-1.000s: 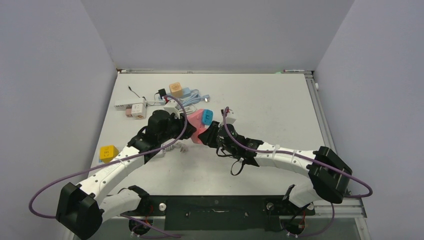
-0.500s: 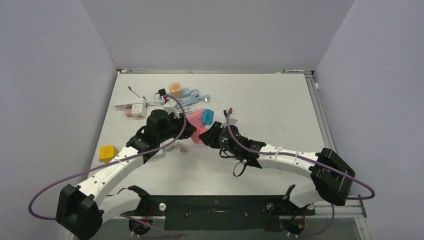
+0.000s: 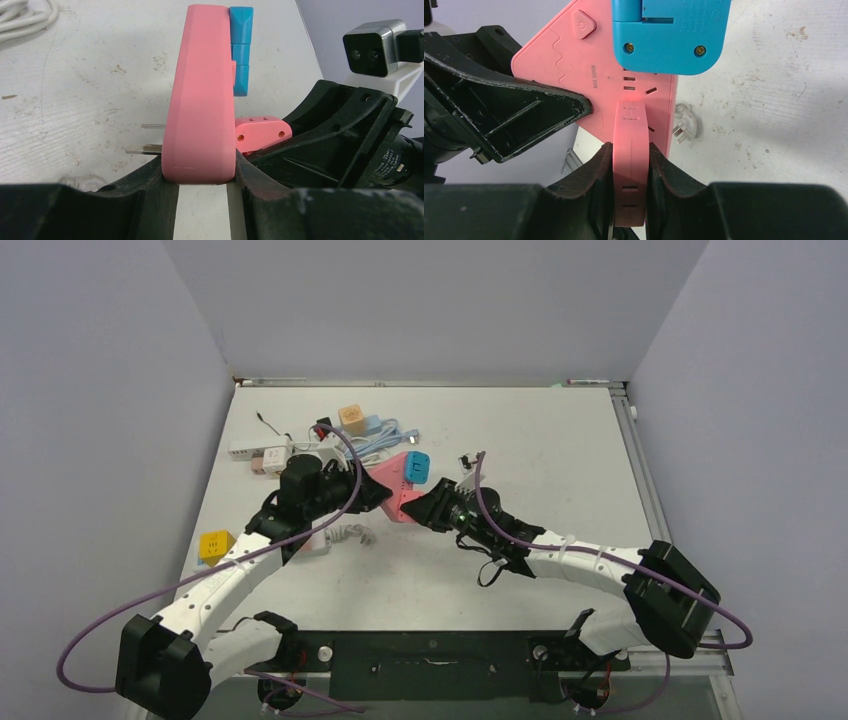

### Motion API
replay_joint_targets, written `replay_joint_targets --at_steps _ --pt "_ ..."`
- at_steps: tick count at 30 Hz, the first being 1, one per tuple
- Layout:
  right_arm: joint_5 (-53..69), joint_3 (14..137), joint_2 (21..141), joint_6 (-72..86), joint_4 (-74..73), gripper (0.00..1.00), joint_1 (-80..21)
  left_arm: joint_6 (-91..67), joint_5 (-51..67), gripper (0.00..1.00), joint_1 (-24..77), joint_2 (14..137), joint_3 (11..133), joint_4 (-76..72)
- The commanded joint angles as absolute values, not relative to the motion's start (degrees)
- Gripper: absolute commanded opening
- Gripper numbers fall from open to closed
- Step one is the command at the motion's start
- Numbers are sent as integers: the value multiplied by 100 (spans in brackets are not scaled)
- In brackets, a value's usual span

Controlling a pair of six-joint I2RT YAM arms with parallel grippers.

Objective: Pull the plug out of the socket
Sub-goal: Remove the plug from the socket.

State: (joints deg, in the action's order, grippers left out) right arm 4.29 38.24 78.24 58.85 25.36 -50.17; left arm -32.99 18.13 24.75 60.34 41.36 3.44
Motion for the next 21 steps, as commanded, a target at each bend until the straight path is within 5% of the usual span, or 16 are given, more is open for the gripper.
replay_joint_targets --at_steps 1,21 --pt "353 3584 7701 5808 2460 5 -4746 -3385 1859 0 2305 5749 4268 -381" --pt "-269 4143 7775 5509 1725 5 -5165 -3055 914 0 2563 5653 4306 138"
